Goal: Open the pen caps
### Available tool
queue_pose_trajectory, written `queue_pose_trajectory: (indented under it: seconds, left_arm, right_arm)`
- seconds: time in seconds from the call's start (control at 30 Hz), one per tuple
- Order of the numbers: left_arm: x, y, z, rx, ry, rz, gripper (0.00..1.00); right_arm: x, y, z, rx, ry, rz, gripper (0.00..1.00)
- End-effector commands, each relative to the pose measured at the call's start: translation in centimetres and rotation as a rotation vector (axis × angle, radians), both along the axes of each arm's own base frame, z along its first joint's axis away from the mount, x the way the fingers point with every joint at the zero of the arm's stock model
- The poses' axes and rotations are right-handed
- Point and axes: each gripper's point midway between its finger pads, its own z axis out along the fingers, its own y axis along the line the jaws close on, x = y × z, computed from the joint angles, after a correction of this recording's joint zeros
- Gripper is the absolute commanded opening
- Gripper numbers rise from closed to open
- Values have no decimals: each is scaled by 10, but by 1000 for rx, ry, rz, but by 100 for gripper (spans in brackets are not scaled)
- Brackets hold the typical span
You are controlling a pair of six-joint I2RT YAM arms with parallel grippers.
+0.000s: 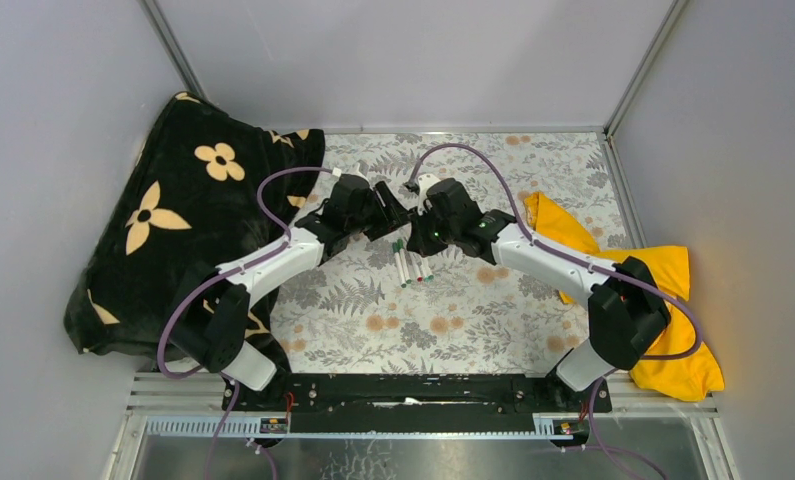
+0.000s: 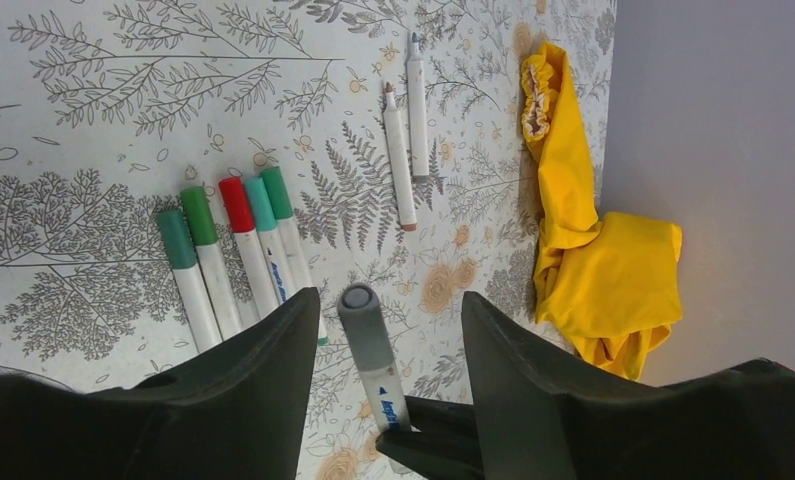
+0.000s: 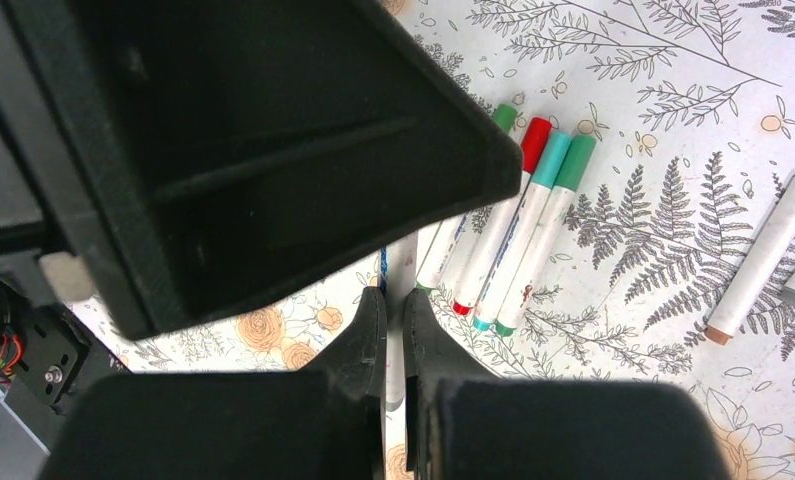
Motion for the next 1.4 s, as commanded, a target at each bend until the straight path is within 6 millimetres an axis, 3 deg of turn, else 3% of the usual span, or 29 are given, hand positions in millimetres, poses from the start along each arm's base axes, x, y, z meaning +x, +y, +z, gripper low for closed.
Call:
queue_pose_trajectory:
  seconds: [0.0, 0.1, 0.17, 0.3, 0.4, 0.67, 0.87, 1.37]
  left_arm:
    - [11, 0, 13, 14, -61, 28, 57]
    - [11, 3, 10, 24, -62, 32, 46]
    - [11, 4, 11, 25, -65, 38, 33]
    - [11, 4, 15, 23, -75, 39, 19]
    - [9, 5, 16, 19, -76, 37, 0]
    - [8, 23, 22, 53, -119, 103, 0]
    - [22, 47, 17, 87, -113, 167, 0]
    - [48, 84, 12, 71, -90, 265, 0]
  right_arm:
    - [-6, 9, 31, 97, -55, 25, 0]
    - [-8, 9, 31, 104, -56, 24, 0]
    - [-7, 9, 32, 104, -58, 22, 0]
    - [-6, 11, 32, 104, -53, 26, 0]
    - [-6, 11, 31, 104, -50, 22, 0]
    - [-10, 8, 23, 98, -31, 14, 0]
    - [-18, 4, 18, 102, -14, 17, 0]
    - [-42, -12, -2, 109, 30, 9, 0]
